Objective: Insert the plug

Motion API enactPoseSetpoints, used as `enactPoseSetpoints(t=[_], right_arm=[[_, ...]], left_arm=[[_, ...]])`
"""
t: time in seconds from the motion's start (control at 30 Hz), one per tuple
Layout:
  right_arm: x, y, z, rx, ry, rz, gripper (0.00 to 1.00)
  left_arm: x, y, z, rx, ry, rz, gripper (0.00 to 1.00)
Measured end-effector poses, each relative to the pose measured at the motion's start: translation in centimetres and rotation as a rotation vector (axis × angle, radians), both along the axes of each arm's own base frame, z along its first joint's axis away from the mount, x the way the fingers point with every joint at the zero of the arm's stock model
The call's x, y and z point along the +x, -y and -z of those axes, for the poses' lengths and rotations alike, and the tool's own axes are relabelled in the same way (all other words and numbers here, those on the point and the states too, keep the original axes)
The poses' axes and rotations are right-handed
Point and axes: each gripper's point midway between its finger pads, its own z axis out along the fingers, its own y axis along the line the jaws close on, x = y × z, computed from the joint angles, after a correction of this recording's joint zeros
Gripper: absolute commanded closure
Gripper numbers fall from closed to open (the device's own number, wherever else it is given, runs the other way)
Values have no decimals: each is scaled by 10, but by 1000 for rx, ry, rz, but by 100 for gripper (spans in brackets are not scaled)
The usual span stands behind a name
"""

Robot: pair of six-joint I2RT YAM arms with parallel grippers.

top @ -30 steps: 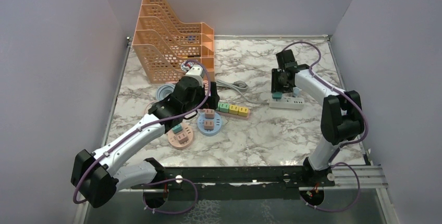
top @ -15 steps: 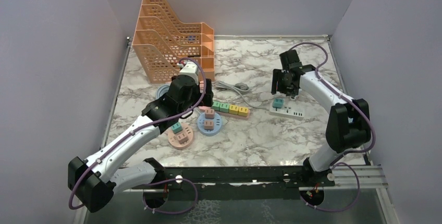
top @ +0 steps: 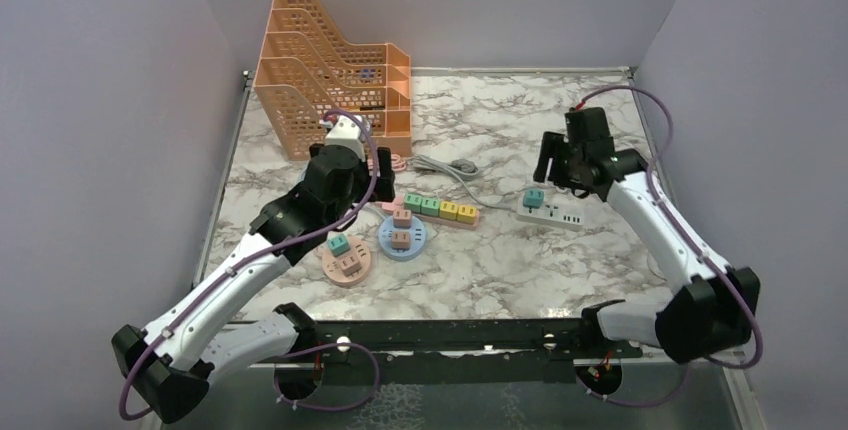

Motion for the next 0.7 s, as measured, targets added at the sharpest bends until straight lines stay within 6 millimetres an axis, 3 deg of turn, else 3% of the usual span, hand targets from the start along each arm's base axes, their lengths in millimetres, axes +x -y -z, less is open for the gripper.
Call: enactPoseSetpoints(t=[0.23, 0.27, 0.3, 0.5, 0.7], right_arm=[[-33, 11, -93, 100, 323, 49, 33], [-45, 13, -115, 137, 396, 62, 33], [-45, 13, -115, 137, 396, 62, 33], [-82, 26, -162, 215, 546, 124, 33], [-116, 44, -200, 256, 673, 191, 33]], left_arm=[[-21, -41, -55, -27, 129, -91, 1], [-25, -48, -66, -34, 155, -105, 1], [-30, -56, -79, -42, 180, -119, 1], [-56, -95, -137, -76, 281, -199, 1], [-84, -130, -168, -89, 331, -255, 1]])
